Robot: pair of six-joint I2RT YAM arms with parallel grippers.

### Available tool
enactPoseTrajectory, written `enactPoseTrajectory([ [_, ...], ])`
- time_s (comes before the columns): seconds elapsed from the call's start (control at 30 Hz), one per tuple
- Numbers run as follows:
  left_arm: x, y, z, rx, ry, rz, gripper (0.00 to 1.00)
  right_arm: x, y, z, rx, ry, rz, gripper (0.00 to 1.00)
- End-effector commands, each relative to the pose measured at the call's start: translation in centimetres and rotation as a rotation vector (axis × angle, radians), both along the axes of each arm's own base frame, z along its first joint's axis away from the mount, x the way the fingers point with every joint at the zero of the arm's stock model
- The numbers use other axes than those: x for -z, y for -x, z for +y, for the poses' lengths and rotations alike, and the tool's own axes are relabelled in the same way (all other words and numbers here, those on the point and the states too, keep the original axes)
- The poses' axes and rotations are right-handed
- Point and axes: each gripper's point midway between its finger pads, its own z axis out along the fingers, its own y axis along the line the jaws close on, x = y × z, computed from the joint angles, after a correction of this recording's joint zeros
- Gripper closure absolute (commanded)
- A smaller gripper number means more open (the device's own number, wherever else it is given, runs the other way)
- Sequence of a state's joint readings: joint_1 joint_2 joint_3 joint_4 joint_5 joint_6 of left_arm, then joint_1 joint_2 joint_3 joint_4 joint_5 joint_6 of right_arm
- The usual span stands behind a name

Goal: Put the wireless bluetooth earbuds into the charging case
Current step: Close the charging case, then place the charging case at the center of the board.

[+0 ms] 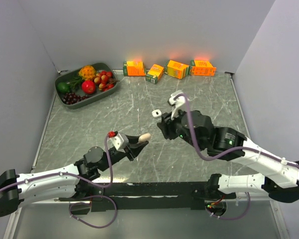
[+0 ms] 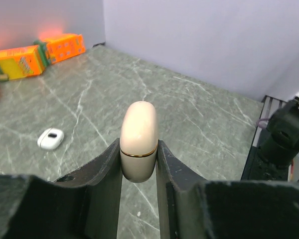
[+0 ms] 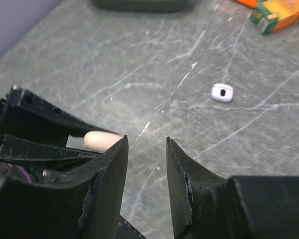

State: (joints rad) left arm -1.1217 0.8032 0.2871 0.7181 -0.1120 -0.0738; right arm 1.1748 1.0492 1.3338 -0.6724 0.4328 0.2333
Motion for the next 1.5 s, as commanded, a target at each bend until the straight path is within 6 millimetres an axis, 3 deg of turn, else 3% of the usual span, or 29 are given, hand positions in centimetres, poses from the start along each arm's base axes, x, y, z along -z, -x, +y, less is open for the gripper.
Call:
enactPoseTrajectory([
  [0.0, -0.6, -2.4, 0.3, -0.109, 0.041, 0.164, 0.99, 0.7, -1.6, -1.5, 0.123, -0.057, 0.022, 0.55],
  [0.07, -0.8, -3.2, -0.2, -0.093, 0.065, 0.282, 0.99, 2.3, -2.0, -2.1, 0.165, -0.054, 0.065, 0.54],
  [0.17, 2.1, -6.0, 0.0, -0.088, 0.031, 0.53, 0.99, 3.7, -2.6, -2.8, 0.202, -0.058, 0.1, 0.53],
  [0.2, 4.2, -7.6, 0.5, -0.087, -0.003, 0.619, 0.99, 4.0, -2.6, -3.0, 0.205, -0.056, 0.104, 0.52],
  [0.27, 5.3, -9.0, 0.8, -0.083, 0.008, 0.741, 0.98, 4.5, -2.8, -3.2, 0.22, -0.06, 0.11, 0.51],
  [0.3, 7.3, -10.4, 1.5, -0.102, -0.006, 0.816, 0.98, 4.5, -2.9, -3.4, 0.225, -0.067, 0.109, 0.5],
  [0.33, 7.4, -11.4, 1.7, -0.11, 0.017, 0.859, 0.98, 4.8, -3.0, -3.5, 0.229, -0.068, 0.113, 0.5],
  [0.37, 9.2, -12.9, 2.4, -0.143, 0.012, 0.916, 0.98, 5.1, -3.1, -3.5, 0.231, -0.072, 0.115, 0.5],
  [0.43, 9.7, -14.1, 2.1, -0.124, 0.013, 0.962, 0.98, 5.3, -3.2, -3.8, 0.237, -0.077, 0.116, 0.49],
  [0.47, 11.3, -14.9, 2.1, -0.129, -0.003, 0.999, 0.98, 5.7, -3.2, -3.8, 0.237, -0.075, 0.122, 0.49],
  [0.53, 11.6, -16.2, 1.6, -0.128, -0.007, 1.009, 0.98, 5.8, -3.1, -4.0, 0.236, -0.085, 0.122, 0.49],
  [0.57, 12.9, -16.9, 1.5, -0.127, -0.011, 1.033, 0.98, 6.1, -3.2, -4.1, 0.236, -0.082, 0.127, 0.49],
  [0.63, 13.0, -17.8, 0.7, -0.088, 0.006, 1.048, 0.98, 6.4, -3.1, -4.2, 0.235, -0.088, 0.13, 0.48],
  [0.67, 14.6, -18.4, 0.7, -0.095, -0.002, 1.082, 0.98, 6.4, -3.1, -4.3, 0.234, -0.091, 0.13, 0.48],
  [0.7, 14.2, -19.2, 0.3, -0.076, 0.01, 1.074, 0.98, 6.4, -3.2, -4.4, 0.235, -0.09, 0.13, 0.48],
  [0.77, 15.9, -19.9, 0.2, -0.072, 0.001, 1.122, 0.98, 6.6, -3.2, -4.5, 0.234, -0.088, 0.13, 0.47],
  [0.8, 15.6, -20.8, 0.0, -0.073, 0.002, 1.122, 0.98, 6.7, -3.1, -4.6, 0.234, -0.086, 0.131, 0.47],
  [0.87, 16.9, -21.4, 0.2, -0.085, -0.013, 1.154, 0.98, 6.9, -3.1, -4.8, 0.236, -0.08, 0.131, 0.47],
  [1.0, 17.6, -22.8, 0.2, -0.113, -0.049, 1.161, 0.96, 7.1, -3.2, -5.2, 0.246, -0.076, 0.128, 0.46],
  [1.2, 19.9, -23.1, 0.9, -0.163, -0.114, 1.225, 0.89, 7.5, -3.3, -5.3, 0.242, -0.073, 0.135, 0.46],
  [1.47, 22.4, -22.8, 2.3, -0.238, -0.195, 1.293, 0.65, 7.3, -3.4, -5.9, 0.258, -0.08, 0.124, 0.44],
])
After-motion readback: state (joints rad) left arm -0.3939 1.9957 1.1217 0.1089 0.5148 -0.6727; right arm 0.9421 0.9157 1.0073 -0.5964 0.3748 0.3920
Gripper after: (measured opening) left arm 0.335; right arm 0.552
